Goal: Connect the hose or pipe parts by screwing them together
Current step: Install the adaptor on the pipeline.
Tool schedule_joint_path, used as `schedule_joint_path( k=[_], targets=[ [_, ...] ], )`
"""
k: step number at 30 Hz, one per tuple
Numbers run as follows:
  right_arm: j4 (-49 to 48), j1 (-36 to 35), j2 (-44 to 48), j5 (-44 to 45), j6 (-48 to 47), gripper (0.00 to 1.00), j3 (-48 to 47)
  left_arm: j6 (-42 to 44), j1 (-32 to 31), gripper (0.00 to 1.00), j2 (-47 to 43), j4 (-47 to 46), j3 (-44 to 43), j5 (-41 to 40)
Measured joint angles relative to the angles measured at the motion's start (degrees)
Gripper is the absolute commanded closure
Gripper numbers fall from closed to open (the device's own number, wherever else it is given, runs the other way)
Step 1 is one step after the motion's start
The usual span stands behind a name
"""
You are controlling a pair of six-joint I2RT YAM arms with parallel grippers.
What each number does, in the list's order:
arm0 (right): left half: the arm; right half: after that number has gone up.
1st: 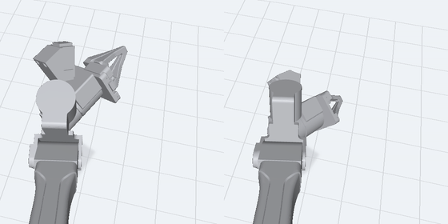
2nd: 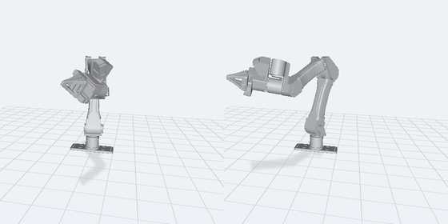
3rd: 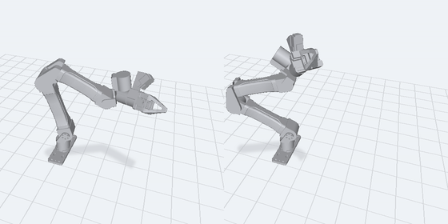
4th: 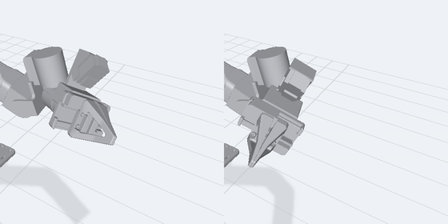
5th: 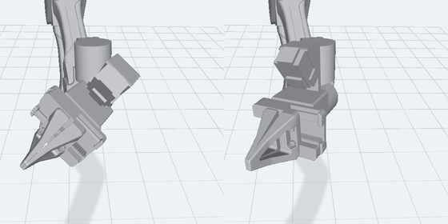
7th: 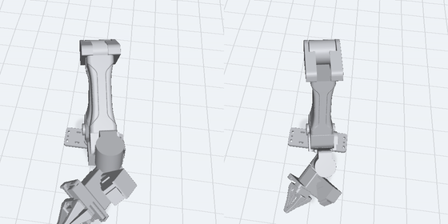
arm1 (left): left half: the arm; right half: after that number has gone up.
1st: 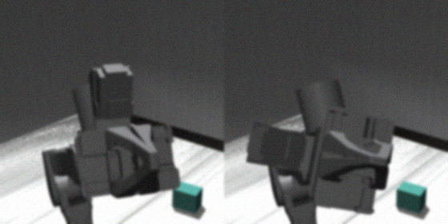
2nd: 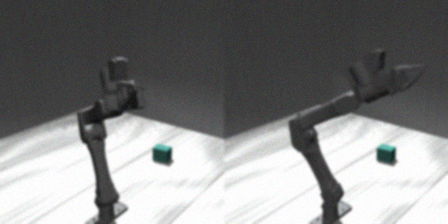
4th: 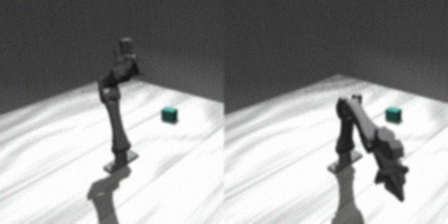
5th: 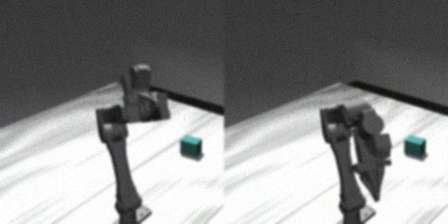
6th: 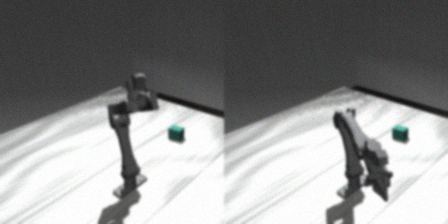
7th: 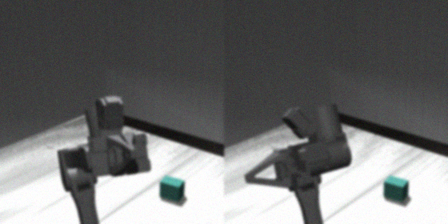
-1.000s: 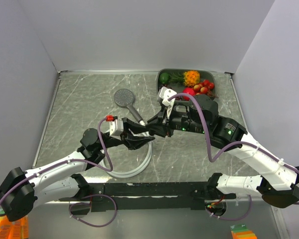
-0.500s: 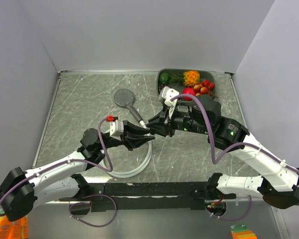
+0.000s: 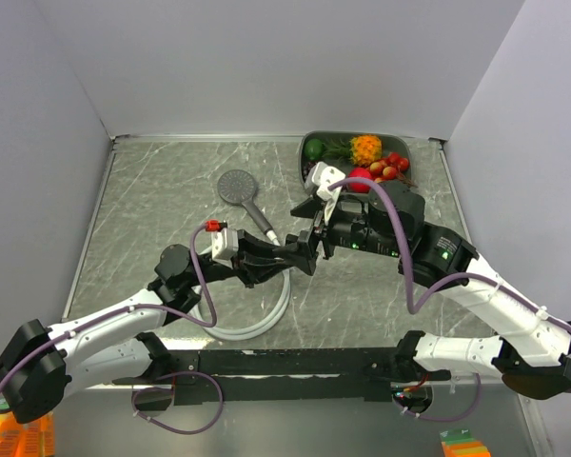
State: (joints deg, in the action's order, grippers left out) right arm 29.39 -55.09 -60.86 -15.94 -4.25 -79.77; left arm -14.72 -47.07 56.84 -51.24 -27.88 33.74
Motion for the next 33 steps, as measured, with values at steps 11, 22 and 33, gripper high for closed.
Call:
schedule_joint_path(
  k=[11,22,33],
  targets=[
    [3.2,-0.1,3.5,5.9,-2.4,0.77,-3.7,0.0,0.4,0.99,-1.2,3.3,1.0,-1.1],
    [10.4,2.7,0.0,13.4,-4.7,1.00,-3.1,2.6,0.9,0.99,-2.1,7.9,0.1,-1.1],
    [14.2,4.6,-1.7,10.0,-5.2,1.00,-0.4,3.1,0.9,0.99,-1.9,7.3,-0.4,-1.2]
  ],
)
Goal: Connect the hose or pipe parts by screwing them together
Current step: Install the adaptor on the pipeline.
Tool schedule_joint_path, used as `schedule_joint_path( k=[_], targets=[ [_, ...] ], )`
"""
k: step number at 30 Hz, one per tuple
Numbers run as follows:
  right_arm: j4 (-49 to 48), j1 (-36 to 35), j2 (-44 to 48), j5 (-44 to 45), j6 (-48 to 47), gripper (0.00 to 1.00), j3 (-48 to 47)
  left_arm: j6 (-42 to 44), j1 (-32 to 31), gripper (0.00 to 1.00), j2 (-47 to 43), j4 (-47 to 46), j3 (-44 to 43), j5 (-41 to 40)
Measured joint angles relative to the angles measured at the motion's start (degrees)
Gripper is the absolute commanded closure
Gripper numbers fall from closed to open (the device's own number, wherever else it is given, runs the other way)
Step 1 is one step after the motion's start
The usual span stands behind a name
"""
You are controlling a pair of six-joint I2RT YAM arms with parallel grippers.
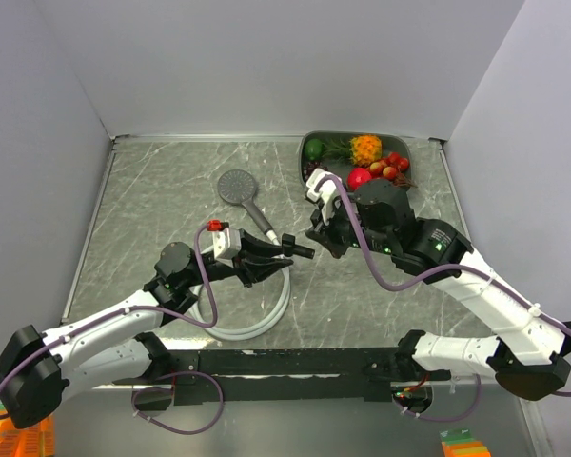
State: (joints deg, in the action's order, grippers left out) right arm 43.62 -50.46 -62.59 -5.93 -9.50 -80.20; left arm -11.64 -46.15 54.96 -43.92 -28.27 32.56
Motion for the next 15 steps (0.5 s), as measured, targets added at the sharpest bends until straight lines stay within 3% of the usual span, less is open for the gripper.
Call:
schedule_joint_path(
  k=[15],
  targets=[
    [1.3,-1.1,0.7,-5.3,1.1,1.00,0.5,0.9,0.0,0.99,0.1,0.0,-0.1,-1.9]
  ],
)
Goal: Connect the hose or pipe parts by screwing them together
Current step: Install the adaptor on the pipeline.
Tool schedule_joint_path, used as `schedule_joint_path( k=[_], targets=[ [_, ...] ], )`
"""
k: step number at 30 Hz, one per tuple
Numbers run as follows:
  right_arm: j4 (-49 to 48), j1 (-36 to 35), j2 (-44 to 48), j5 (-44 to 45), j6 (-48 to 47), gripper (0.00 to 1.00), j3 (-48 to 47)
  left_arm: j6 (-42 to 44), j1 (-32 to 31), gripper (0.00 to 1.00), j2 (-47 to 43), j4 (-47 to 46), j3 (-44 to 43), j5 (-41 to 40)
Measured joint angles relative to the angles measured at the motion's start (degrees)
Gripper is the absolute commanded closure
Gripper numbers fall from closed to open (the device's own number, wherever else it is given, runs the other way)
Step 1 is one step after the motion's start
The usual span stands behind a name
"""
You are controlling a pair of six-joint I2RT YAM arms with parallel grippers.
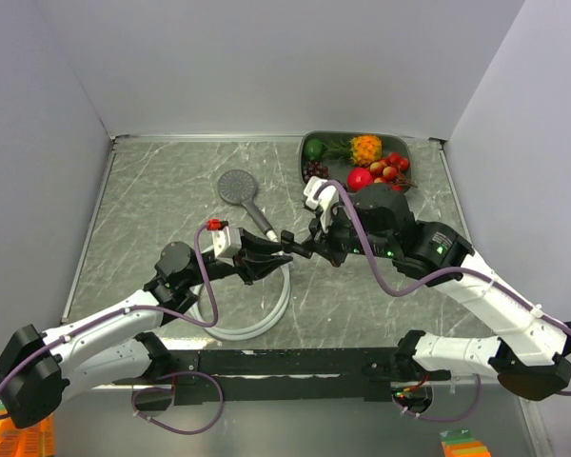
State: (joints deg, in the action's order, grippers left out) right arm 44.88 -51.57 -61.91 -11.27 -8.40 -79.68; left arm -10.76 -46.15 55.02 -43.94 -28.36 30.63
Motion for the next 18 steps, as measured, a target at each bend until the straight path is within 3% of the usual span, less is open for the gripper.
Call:
schedule_joint_path(
  k=[18],
  targets=[
    [-0.5,-4.2,-1.0,-1.1,0.5,1.00,-0.3,2.6,-0.1,0.99,0.3,0.8,-0.6,-2.1]
  ],
)
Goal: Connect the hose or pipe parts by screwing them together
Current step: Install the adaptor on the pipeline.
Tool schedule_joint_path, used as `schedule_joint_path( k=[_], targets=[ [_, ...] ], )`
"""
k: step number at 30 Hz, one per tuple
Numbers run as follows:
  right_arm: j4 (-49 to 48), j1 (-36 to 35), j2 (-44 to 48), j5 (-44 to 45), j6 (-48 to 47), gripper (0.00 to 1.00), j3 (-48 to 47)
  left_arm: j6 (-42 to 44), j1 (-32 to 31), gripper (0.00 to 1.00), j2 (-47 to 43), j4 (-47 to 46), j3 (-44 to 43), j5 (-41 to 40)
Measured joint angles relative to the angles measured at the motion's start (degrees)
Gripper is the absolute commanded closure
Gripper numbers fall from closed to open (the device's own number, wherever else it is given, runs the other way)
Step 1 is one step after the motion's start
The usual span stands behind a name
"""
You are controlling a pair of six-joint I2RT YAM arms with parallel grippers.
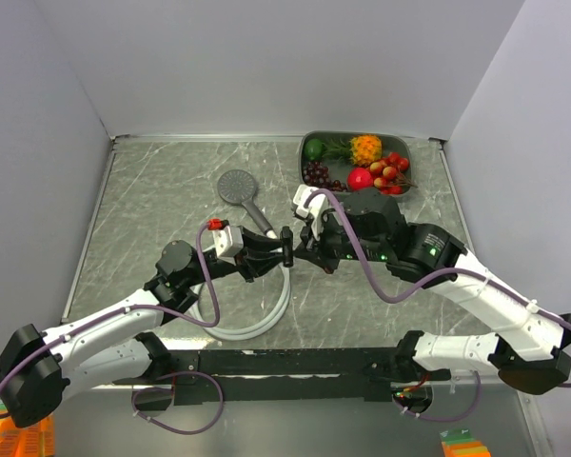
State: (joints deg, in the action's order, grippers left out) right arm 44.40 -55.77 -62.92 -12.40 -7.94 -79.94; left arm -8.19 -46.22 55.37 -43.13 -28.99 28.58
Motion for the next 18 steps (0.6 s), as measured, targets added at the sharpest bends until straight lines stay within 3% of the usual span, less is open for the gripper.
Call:
schedule_joint_path(
  k=[16,17,18],
  targets=[
    [-8.5,-1.2,0.8,0.3,2.6,1.00,4.2,1.1,0.2,0.99,1.0,2.4,-1.3,-0.6],
    [-8.6,-1.2,0.9,0.4,2.6,0.97,4.5,1.2,0.2,0.99,1.2,2.6,-1.4,-0.4],
    [-8.5,-1.2,1.0,0.6,2.5,0.86,4.5,1.2,0.2,0.99,1.4,3.0,-1.7,-0.3]
  ],
)
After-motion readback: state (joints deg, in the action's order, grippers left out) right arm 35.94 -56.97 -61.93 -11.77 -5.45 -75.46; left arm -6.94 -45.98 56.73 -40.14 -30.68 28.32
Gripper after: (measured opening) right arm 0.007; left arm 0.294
